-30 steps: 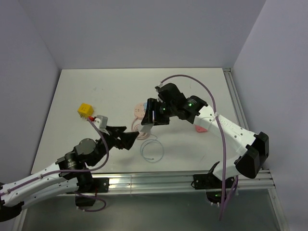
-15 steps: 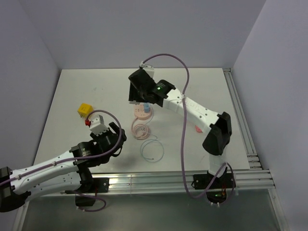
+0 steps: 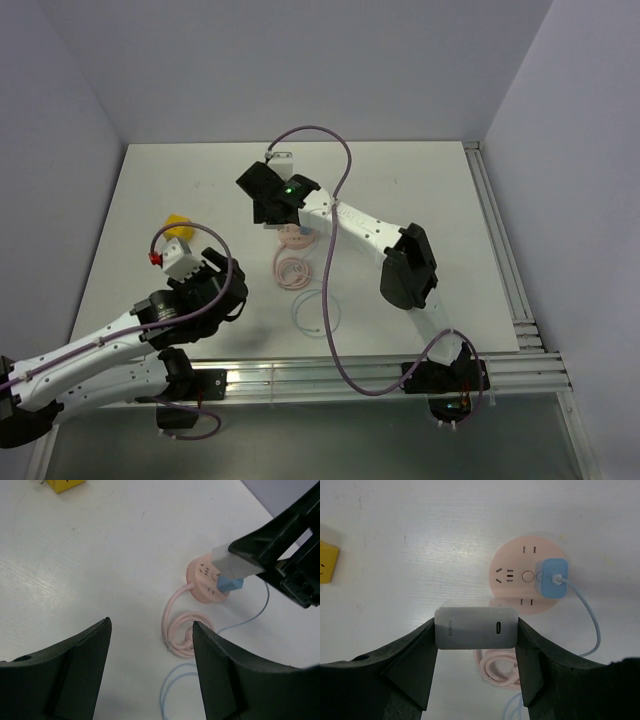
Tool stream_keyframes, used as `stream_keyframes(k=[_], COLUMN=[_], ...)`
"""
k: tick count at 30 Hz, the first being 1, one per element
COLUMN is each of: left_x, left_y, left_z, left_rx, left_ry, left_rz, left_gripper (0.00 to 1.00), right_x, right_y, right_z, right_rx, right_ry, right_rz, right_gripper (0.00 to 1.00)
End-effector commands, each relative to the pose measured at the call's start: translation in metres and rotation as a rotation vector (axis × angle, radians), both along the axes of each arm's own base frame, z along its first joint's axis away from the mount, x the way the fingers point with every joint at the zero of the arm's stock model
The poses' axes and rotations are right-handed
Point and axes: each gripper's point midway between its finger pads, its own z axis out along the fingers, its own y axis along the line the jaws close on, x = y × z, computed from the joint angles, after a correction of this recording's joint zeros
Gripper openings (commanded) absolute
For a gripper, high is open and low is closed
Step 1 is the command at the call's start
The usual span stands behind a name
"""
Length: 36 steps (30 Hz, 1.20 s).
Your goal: Insert the plug
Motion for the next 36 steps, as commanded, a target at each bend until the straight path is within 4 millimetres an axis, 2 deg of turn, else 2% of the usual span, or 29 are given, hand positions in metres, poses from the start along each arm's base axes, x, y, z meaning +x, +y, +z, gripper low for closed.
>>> stream_keyframes(k=[1, 8, 23, 36], left_x=[0.006, 0.011, 0.004, 0.005], left_y=[0.011, 0.019, 0.030, 0.029], left_z=[0.012, 0.016, 0.024, 0.026], left_rx=[-0.036, -0.086, -0.164, -0.164], left_ry=[-0.056, -0.073, -0.128, -0.138], left_rz=[0.023, 0.027, 0.035, 0.028], left_gripper=[0.71, 0.71, 0.70, 0.70], right_x=[0.008, 0.015, 0.031, 0.041], right_y=[-0.002, -0.001, -0.002, -0.007], right_z=[0.017, 0.003, -0.026, -0.038], right_rx=[0.014, -0.007, -0.076, -0.119], right_ry=[-0.064, -0.073, -0.091, -0.112], right_rz=[-0.037, -0.066, -0.089, -0.098], right_gripper=[0.00, 0.00, 0.00, 0.00])
